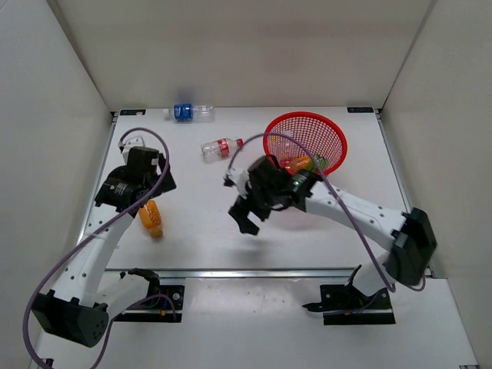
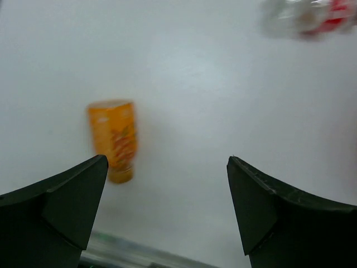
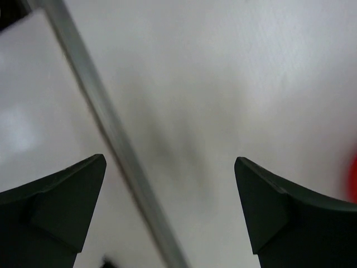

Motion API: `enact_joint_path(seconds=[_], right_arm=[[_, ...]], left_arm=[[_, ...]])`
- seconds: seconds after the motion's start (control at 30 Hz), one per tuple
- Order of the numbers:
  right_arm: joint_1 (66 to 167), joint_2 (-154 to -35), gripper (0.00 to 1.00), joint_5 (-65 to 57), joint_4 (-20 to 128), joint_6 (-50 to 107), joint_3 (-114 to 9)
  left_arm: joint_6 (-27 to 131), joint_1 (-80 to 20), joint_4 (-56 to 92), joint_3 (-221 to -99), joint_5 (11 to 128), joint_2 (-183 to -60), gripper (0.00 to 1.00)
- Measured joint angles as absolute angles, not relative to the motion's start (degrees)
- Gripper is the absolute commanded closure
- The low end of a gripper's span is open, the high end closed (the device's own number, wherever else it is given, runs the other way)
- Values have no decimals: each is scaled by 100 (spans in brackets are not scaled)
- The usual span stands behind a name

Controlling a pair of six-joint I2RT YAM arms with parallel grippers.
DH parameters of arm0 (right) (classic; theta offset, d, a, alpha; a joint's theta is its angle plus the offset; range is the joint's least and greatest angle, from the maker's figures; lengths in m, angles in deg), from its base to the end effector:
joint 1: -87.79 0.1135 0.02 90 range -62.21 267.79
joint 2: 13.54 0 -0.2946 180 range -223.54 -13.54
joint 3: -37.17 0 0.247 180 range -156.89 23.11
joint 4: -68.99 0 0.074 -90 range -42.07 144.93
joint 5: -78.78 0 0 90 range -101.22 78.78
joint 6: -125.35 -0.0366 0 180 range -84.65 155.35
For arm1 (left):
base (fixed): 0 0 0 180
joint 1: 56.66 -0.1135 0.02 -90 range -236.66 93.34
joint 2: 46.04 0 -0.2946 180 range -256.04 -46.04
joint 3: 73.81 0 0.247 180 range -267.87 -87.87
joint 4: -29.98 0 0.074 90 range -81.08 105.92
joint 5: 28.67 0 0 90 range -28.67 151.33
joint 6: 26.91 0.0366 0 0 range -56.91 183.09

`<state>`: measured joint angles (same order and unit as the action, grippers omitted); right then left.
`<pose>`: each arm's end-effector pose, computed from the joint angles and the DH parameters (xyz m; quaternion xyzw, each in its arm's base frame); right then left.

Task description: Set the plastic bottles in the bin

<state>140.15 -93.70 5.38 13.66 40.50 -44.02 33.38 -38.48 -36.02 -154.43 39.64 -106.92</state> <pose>0.1629 0.2283 0.3196 -0.4919 0.8045 0.2474 0.2229 0.1788 -0.0445 0.3763 -0.1613 0.8998 0.0111 0.4052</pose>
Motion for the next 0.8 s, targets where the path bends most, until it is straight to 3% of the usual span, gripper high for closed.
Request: enact_joint_path(seconds=[0.17, 0.33, 0.8], right_arm=[[13858, -11160, 2, 236, 1827, 5311, -6448], [13329, -12594, 2, 206, 2345, 6476, -7816], [12562, -16485, 1, 582, 1735, 8367, -12625]], left_arm=[[3141, -3997, -4511, -14755, 3435, -10204, 1], [2955, -3870, -4695, -14519, 3660, -9883, 2], [3073, -3848, -4535, -14654, 4403, -9066, 1]])
